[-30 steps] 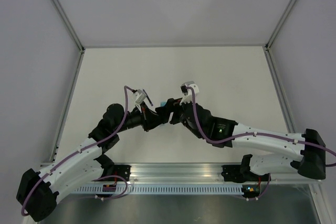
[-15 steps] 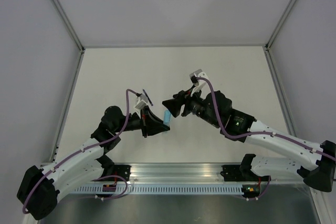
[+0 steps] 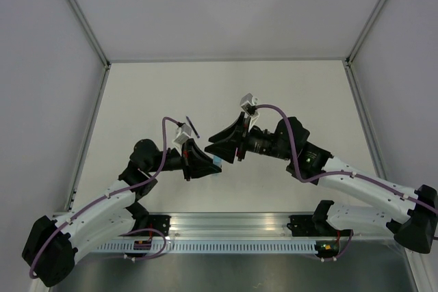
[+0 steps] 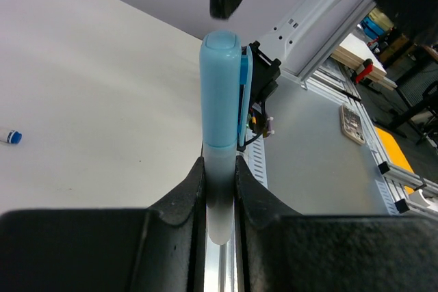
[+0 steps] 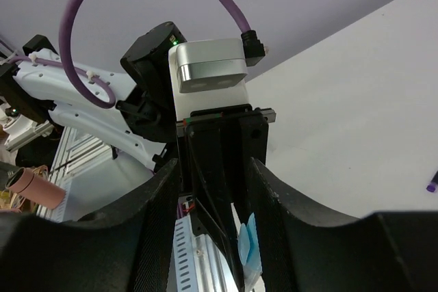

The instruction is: Insert the pens into the pen caps

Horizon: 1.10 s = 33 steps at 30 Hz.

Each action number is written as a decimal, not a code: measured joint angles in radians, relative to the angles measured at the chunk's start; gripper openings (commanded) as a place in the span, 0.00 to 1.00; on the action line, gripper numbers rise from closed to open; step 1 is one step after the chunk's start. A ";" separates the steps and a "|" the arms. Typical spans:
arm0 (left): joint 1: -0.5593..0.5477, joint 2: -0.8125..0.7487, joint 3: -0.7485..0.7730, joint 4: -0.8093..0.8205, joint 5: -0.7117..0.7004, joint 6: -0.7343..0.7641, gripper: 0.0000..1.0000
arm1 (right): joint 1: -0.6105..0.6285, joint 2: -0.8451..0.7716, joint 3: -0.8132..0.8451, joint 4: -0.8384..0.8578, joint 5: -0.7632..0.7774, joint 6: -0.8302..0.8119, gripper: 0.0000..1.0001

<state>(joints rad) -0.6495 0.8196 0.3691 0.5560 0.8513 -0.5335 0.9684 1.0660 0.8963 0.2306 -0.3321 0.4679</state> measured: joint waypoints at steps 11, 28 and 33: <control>0.000 0.000 0.000 0.001 0.014 -0.001 0.02 | 0.000 0.002 -0.033 0.036 -0.033 0.016 0.46; 0.000 -0.004 -0.008 0.010 0.016 -0.002 0.02 | 0.000 0.008 -0.053 0.039 0.014 0.008 0.43; 0.000 -0.005 -0.011 0.020 0.016 -0.002 0.02 | 0.000 0.011 -0.073 0.042 0.018 0.008 0.38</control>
<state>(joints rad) -0.6495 0.8143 0.3576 0.5762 0.8669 -0.5354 0.9684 1.0767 0.8230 0.2726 -0.3141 0.4755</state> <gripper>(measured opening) 0.202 0.404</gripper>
